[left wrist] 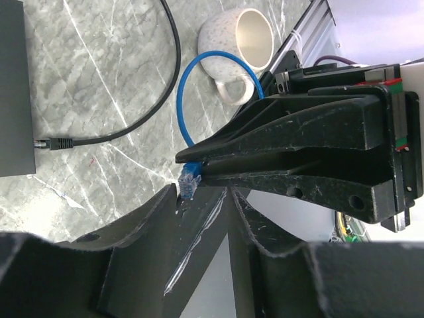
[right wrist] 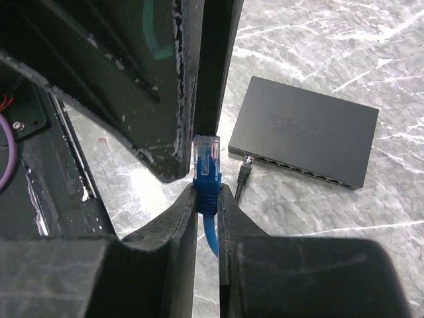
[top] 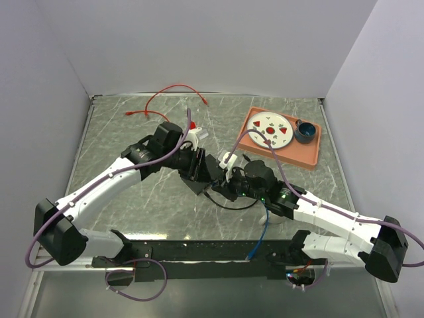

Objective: Insert the plug into the switch port

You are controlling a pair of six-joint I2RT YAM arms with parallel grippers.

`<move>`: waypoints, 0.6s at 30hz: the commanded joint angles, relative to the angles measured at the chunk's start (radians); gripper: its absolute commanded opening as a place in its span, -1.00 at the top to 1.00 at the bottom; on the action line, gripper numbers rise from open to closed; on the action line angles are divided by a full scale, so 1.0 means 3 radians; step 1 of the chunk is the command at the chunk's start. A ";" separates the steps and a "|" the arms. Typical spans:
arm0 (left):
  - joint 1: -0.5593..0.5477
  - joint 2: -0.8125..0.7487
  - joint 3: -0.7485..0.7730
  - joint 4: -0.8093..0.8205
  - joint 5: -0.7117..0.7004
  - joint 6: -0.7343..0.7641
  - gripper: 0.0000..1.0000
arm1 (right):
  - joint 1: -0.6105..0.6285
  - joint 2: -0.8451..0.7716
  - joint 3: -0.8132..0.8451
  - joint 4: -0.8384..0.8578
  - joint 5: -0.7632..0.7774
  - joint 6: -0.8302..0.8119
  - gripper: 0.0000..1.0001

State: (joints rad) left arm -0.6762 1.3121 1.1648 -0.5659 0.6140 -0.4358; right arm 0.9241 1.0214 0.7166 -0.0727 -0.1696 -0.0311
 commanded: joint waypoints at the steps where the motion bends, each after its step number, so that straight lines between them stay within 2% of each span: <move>1: -0.0016 0.0008 0.0095 0.0010 -0.0016 0.0041 0.17 | -0.0033 -0.0040 0.0096 0.0094 0.0018 0.0042 1.00; 6: -0.0016 0.0049 0.0085 0.0035 -0.0073 0.0036 0.16 | -0.0038 -0.0091 0.0066 0.0150 -0.0053 0.0047 1.00; 9: -0.0022 0.0070 0.0075 0.0081 -0.0068 0.0011 0.23 | -0.0043 -0.0091 0.0066 0.0155 -0.0064 0.0047 1.00; 13: -0.0032 0.0090 0.0070 0.0122 -0.0078 -0.0010 0.62 | -0.0043 -0.0086 0.0066 0.0171 -0.0105 0.0058 1.00; 18: -0.0032 0.0095 0.0055 0.0163 -0.0160 -0.0091 0.98 | -0.0048 -0.0071 0.0066 0.0186 -0.0161 0.0073 1.00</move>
State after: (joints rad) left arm -0.6823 1.3396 1.1652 -0.5526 0.5991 -0.4522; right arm 0.9157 1.0168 0.7166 -0.0635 -0.1864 -0.0216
